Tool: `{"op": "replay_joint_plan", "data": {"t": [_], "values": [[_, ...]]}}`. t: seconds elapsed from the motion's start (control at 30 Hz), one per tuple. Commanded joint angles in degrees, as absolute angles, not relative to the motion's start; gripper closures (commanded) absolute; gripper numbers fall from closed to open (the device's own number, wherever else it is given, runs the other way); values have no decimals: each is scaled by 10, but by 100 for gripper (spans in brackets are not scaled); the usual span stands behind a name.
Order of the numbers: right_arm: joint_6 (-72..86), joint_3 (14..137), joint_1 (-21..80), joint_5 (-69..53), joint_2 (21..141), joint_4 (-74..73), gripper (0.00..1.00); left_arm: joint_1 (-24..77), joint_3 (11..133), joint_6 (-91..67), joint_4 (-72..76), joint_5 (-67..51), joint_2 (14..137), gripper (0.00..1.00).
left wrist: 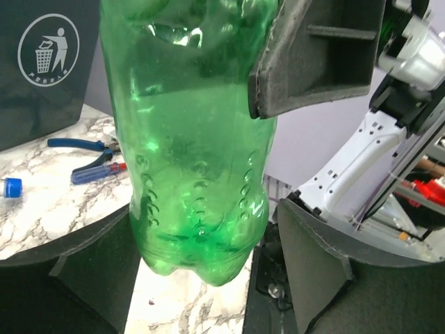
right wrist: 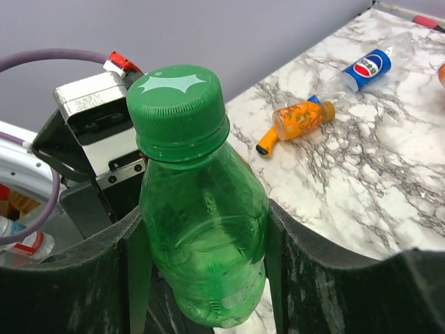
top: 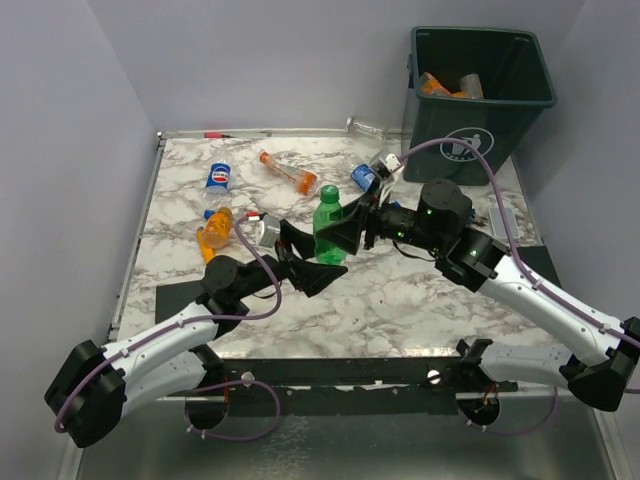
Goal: Put the plastic bottles in the bin
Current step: Place the plastic bottle in the trash bin.
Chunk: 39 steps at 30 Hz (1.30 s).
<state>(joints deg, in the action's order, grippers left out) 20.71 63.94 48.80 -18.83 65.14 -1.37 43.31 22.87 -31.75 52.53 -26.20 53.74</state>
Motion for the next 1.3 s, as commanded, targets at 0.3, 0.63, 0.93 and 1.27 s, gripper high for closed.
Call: {"op": "replay_joint_plan", "data": {"t": [0.3,0.63,0.93,1.27], "values": [[177,641,490,-213,647,-90,68,439,236,-318,518,-264,529,23],[213,595,490,-217,635,-18,66,444,239,-313,518,-279,535,47],[229,603,490,-215,622,-13,24,447,241,-307,518,-285,546,75],[234,634,490,-113,616,12,17,447,241,-304,517,-282,552,77]]}}
